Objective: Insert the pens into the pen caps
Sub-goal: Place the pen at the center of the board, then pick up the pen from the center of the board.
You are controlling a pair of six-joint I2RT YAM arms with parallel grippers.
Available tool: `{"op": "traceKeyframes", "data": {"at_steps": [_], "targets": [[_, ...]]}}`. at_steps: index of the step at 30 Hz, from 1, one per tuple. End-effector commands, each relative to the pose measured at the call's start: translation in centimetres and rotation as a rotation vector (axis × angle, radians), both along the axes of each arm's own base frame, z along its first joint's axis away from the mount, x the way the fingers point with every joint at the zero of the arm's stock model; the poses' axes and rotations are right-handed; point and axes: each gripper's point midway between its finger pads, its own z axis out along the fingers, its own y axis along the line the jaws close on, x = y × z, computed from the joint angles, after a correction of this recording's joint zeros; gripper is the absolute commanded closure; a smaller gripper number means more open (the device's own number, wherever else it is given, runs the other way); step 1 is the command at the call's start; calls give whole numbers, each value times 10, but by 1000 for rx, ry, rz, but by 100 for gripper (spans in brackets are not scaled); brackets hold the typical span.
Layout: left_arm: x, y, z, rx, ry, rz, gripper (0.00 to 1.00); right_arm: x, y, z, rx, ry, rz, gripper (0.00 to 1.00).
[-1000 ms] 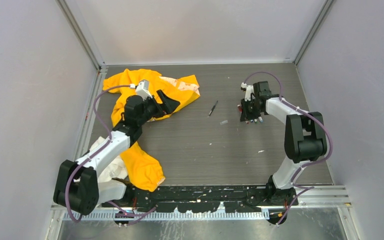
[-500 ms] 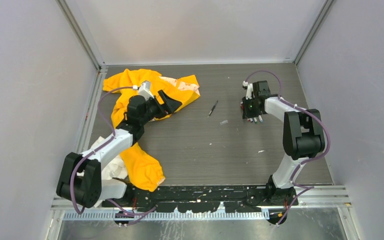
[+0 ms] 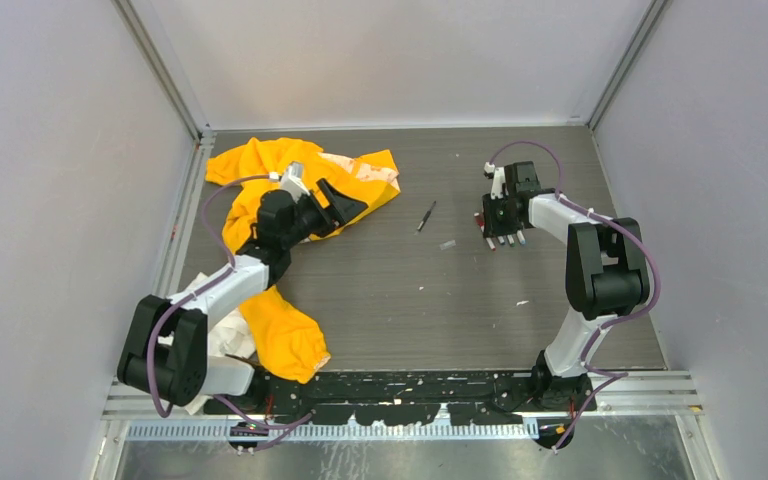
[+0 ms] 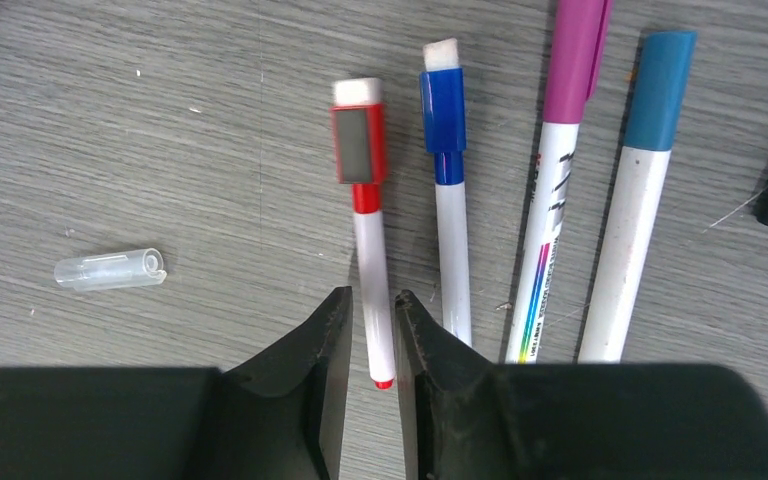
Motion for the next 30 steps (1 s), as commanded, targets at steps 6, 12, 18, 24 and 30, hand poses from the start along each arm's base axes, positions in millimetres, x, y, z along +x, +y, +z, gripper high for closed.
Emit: {"op": "traceKeyframes", "data": {"at_steps": [6,12,18,24,30], "targets": [[6,-14,21,-82,-30,-60,23,11,3,24,13,-79,5,69],[7,-21,19,-36,2,-107,27,10,6,53,47,-134,37,70],[7,-39,6,173,9,-165,29,1,9,91,112,-62,178,70],[8,-60,-7,446,-34,-216,37,-9,19,145,202,-71,365,71],[20,-92,-17,581,-125,-286,53,19,12,219,134,-321,330,60]]}}
